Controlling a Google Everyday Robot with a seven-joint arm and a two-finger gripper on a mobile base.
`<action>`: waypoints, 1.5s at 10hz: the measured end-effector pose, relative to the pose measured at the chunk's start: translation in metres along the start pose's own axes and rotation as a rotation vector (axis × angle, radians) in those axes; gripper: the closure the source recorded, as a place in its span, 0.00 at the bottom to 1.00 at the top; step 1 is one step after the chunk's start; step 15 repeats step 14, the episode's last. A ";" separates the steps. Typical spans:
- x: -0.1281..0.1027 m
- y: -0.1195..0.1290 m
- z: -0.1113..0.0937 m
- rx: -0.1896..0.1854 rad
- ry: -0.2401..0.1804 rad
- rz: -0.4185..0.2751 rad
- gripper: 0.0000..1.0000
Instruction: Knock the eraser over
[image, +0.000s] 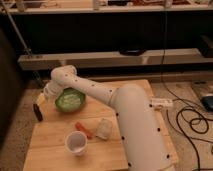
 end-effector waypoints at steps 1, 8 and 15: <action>0.003 0.000 -0.001 0.000 0.001 0.000 0.45; 0.015 -0.012 0.000 0.007 -0.001 -0.017 0.45; 0.020 -0.019 0.005 0.008 -0.005 -0.030 0.45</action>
